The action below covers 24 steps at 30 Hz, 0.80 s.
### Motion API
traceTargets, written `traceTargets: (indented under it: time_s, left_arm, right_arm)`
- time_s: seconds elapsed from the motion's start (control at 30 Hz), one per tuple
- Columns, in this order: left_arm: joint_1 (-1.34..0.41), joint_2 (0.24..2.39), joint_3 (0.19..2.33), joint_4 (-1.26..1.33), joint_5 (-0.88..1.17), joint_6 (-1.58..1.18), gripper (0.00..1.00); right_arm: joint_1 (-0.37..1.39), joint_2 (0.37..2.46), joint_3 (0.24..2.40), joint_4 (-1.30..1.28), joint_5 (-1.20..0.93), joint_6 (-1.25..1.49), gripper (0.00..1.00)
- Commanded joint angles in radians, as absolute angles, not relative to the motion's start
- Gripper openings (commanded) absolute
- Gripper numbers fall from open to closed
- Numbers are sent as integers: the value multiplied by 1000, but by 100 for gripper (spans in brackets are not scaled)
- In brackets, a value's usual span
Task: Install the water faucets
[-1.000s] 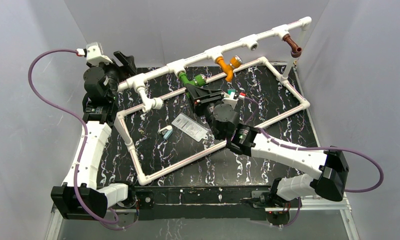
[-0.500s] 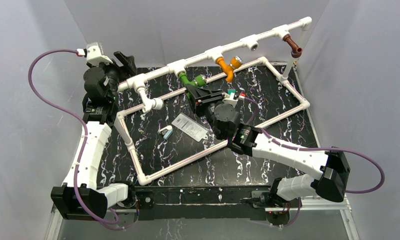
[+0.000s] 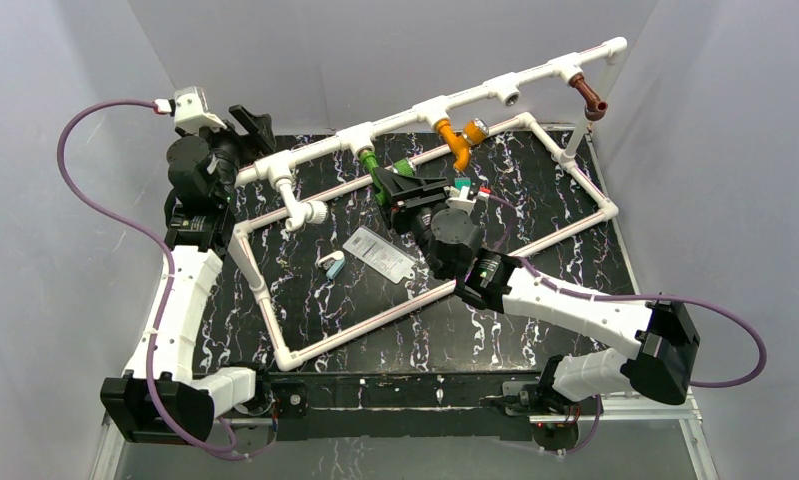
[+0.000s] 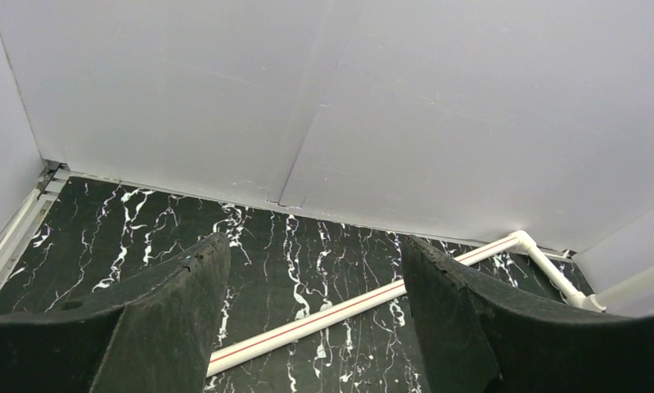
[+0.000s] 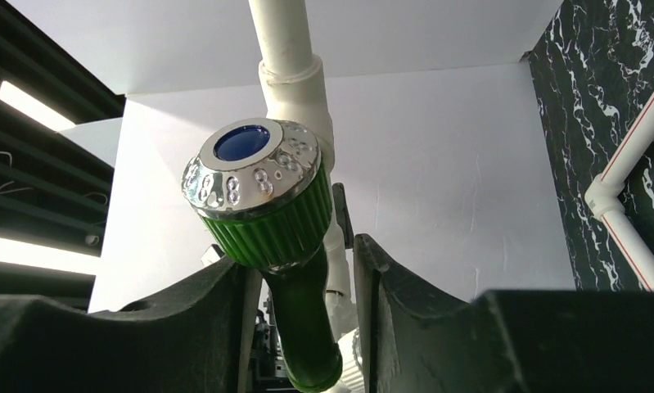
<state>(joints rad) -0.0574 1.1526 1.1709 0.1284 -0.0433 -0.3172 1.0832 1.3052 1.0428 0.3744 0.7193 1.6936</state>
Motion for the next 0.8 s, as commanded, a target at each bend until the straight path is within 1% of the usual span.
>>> traceTargets:
  time_s: [0.0,0.27,0.37,0.43,0.6,0.77]
  left_arm:
    - [-41,1221,1052,-198,-40,-322,74]
    - [-41,1223,1051,-197,-39,-322,74]
    - [-41,1223,1052,-198,-39,-322,74]
    - [-41,1223,1051,-198,-39,-322,74]
    - [-41,1223,1051,-198,-39,-322,74]
    - [-41,1222,1050,-198,-43,-321,74]
  right_arm:
    - [1042,1331,1002,339,783,1634,52]
    - [1043,1325,985,404,781,1577,53]
    - [1042,1318,967,491,763,1486,58]
    - [1042,1312,954,554,734,1412,63]
    - [1043,1279,934,622,656,1243,74]
    - [1043,1206,878,706,609,1073,81]
